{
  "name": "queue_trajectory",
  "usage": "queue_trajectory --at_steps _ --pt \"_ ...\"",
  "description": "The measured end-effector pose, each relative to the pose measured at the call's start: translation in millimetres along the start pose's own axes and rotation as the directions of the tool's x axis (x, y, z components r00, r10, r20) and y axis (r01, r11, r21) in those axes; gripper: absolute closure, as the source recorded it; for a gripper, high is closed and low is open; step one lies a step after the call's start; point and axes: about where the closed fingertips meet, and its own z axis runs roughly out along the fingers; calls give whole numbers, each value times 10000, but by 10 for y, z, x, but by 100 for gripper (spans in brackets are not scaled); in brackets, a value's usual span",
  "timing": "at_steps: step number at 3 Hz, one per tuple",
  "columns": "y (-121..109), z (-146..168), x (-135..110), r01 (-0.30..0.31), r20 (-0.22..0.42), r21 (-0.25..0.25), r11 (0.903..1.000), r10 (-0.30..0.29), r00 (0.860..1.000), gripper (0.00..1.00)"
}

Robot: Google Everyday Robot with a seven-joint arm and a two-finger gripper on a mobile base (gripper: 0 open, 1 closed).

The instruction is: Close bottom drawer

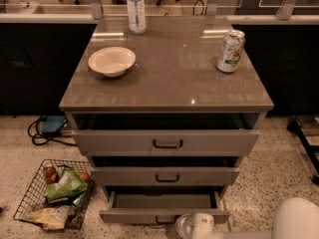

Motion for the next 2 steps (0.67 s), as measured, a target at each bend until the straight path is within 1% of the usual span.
queue_trajectory --at_steps 2 --pt "2 0 -1 -2 -2 -1 10000 2 10000 100"
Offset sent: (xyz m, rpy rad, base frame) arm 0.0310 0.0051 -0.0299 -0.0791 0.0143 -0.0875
